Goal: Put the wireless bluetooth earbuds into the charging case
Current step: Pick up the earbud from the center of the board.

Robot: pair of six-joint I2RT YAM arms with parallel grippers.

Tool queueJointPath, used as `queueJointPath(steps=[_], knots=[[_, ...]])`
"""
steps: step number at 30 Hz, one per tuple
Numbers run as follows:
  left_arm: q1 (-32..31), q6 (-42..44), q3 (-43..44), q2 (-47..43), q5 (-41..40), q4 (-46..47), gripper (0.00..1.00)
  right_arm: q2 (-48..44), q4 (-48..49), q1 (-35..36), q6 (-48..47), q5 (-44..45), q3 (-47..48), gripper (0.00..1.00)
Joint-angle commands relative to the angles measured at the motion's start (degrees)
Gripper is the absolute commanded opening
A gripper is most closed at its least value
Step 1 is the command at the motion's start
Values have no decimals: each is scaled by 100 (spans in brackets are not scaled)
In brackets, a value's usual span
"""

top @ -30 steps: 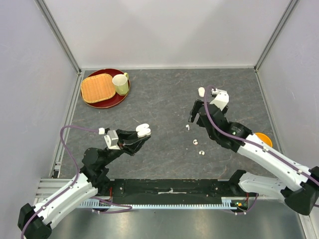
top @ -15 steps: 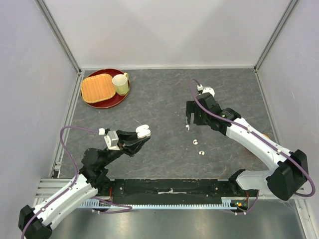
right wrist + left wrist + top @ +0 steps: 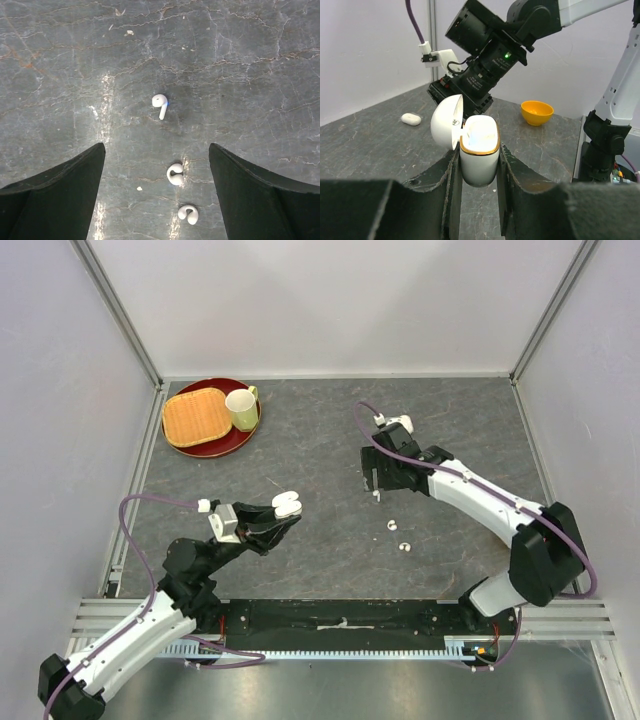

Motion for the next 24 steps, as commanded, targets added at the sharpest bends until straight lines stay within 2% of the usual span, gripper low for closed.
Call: queueJointPath(steps=[1, 5, 8, 16, 24], knots=[[4, 261, 162, -115, 127, -22, 2, 333, 223, -156, -104, -153, 298, 88], [13, 279, 153, -229, 92, -137, 2, 693, 241, -297, -227, -260, 281, 76], [12, 244, 135, -264, 118, -154, 2, 852, 302, -411, -315, -321, 228, 72], [13, -11, 21, -422, 224, -295, 2, 1256, 531, -666, -509, -682, 307, 67], [13, -81, -49, -625, -119, -400, 2, 1555, 566, -684, -605, -901, 457, 63]])
